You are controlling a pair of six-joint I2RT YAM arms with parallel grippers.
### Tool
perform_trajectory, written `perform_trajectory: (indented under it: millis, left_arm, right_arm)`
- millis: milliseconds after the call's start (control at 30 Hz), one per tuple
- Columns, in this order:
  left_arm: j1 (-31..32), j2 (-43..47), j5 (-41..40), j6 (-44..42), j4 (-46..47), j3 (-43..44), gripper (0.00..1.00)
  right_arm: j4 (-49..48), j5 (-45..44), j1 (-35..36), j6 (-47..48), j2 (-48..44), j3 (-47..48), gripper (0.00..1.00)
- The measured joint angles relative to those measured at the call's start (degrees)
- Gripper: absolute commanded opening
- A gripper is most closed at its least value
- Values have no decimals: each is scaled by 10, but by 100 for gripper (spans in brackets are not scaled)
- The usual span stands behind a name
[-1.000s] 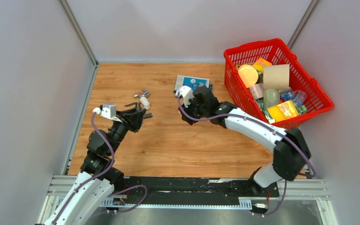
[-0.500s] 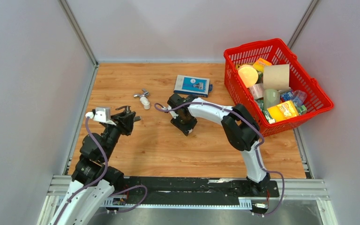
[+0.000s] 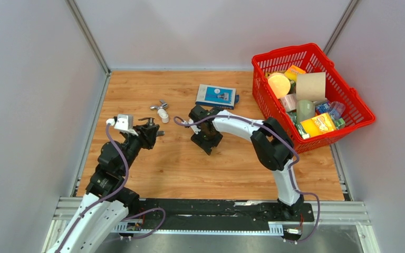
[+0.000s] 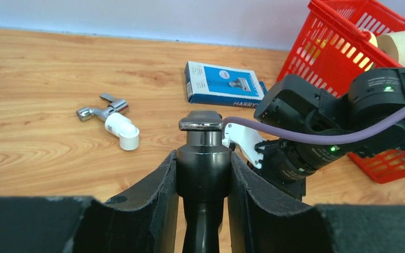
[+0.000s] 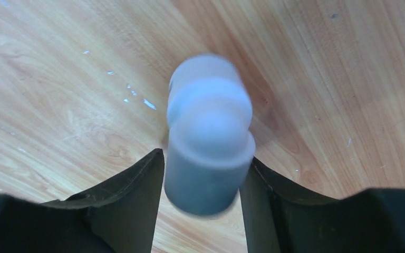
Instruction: Install the water faucets
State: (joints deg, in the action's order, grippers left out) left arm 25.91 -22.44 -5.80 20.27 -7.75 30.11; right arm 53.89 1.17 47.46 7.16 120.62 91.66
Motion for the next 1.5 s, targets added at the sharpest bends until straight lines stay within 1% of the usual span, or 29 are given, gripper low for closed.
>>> perform_trajectory:
  millis: [167, 300, 433, 533, 633, 733, 767, 800, 867, 933, 1067, 1267, 1500]
  left_arm:
    - [0, -24, 15, 9, 3, 0, 0]
    - [0, -23, 23, 22, 6, -1, 0]
    - [0, -17, 28, 39, 19, -8, 0]
    - [0, -16, 36, 55, 37, -16, 0]
    - [0, -15, 56, 82, 78, -31, 0]
    - [0, -16, 77, 117, 138, -56, 0]
    - [0, -18, 85, 131, 158, -63, 0]
    - [0, -22, 92, 144, 176, -69, 0]
    - [0, -37, 110, 170, 212, -73, 0]
    - [0, -55, 128, 192, 250, -73, 0]
    - [0, -102, 175, 242, 337, -73, 0]
    - [0, -162, 240, 291, 422, -71, 0]
    - [0, -189, 290, 318, 467, -50, 0]
  right_arm:
    - [-42, 16, -3, 0, -40, -38, 55]
    - [-72, 21, -5, 0, -74, -71, 60]
    - [-97, 24, -10, -3, -117, -105, 61]
    - [-121, 23, -14, -8, -167, -133, 62]
    - [-175, 32, -15, -10, -249, -177, 61]
    - [-260, 64, -18, -7, -363, -244, 62]
    - [-320, 88, -18, -4, -427, -289, 63]
    - [-344, 101, -18, -2, -460, -308, 63]
    - [-425, 138, -18, 7, -522, -358, 63]
    - [-487, 177, -18, 18, -561, -394, 63]
    - [-579, 251, -18, 35, -574, -422, 63]
    - [-667, 326, -18, 52, -558, -421, 59]
    - [-691, 382, -17, 65, -497, -392, 55]
